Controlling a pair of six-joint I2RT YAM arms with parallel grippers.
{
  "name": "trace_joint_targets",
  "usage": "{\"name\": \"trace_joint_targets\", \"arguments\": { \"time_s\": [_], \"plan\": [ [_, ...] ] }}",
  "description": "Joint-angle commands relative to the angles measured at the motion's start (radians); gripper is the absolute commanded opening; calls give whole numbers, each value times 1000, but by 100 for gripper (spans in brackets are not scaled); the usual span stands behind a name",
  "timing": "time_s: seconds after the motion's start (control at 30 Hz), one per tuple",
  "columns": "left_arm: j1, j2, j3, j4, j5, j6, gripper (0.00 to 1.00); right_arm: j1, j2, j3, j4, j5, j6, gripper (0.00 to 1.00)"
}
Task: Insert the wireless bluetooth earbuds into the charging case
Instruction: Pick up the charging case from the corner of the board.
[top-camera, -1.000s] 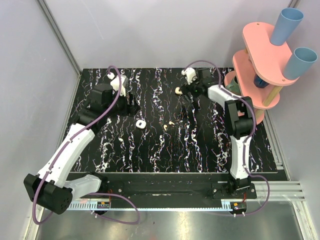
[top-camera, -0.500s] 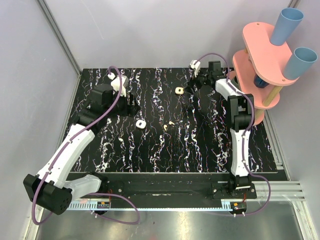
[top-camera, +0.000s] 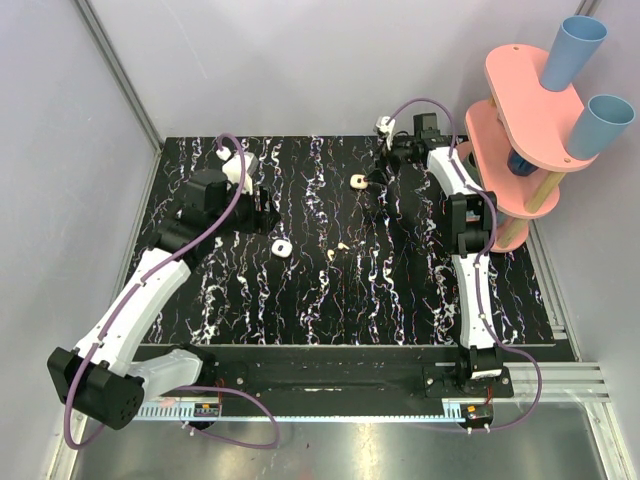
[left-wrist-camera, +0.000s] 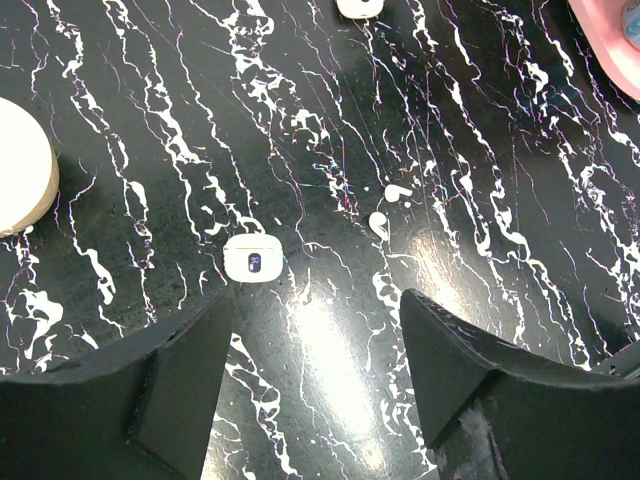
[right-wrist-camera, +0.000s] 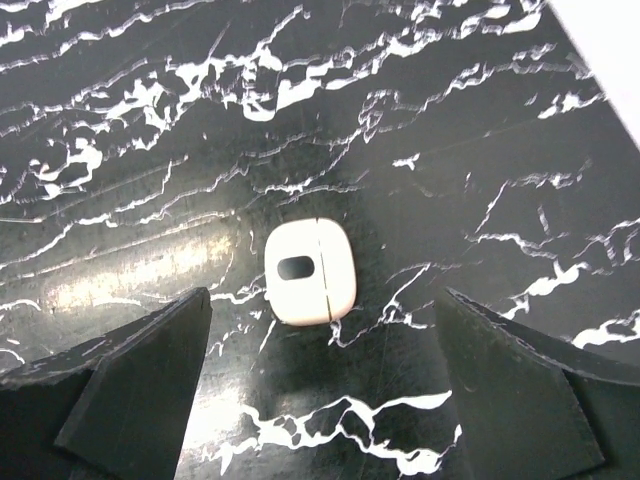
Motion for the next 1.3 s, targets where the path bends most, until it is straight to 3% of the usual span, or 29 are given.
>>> {"name": "trace_joint_targets", "arguments": {
  "time_s": [0.0,0.27,0.5,1.27],
  "plan": [
    [-5,-1,3,48,-10,3,72,8,9,24,-136,82,-104,100],
    [-5,8,0,64,2,-5,72,37,6,-17,-179,217,-257,100],
    [-3,8,-3,65,2,-5,72,56,27,7,-214,223,-365,100],
    [-15,-12,-15,70,-16,0,72,103,85,78,-242,295,-441,97]
  ]
}}
